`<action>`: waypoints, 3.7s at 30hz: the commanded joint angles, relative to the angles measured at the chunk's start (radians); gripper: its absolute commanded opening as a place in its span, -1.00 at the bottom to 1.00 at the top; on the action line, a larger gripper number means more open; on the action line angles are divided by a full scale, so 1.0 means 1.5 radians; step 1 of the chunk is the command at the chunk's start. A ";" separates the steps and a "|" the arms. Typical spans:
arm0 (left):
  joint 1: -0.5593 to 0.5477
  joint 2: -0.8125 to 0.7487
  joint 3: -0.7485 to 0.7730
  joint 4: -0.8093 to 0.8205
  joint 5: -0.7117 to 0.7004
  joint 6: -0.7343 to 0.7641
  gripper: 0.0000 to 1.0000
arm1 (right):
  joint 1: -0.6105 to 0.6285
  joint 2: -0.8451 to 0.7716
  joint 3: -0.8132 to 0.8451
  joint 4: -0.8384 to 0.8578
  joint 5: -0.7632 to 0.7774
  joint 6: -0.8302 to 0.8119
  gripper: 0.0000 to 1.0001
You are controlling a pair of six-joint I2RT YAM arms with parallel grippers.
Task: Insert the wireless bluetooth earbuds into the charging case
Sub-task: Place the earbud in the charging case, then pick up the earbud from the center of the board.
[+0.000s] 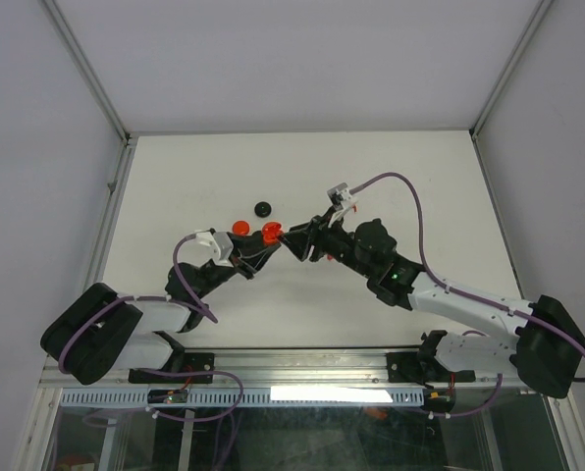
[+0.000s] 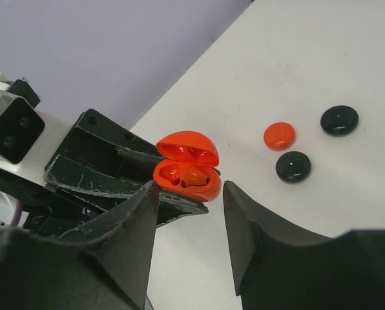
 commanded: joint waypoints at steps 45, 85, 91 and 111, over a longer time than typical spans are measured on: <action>-0.002 -0.106 -0.079 -0.085 -0.096 0.090 -1.00 | -0.165 0.395 0.254 -0.466 0.036 -0.168 -0.04; -0.002 -0.089 -0.076 -0.073 -0.087 0.084 -1.00 | -0.077 0.343 0.331 -0.643 0.103 -0.279 -0.09; -0.002 -0.095 -0.078 -0.074 -0.090 0.084 -1.00 | -0.102 0.379 0.351 -0.681 0.137 -0.312 -0.05; -0.002 -0.108 -0.077 -0.090 -0.085 0.086 -1.00 | -0.125 0.483 0.433 -0.759 0.062 -0.375 -0.11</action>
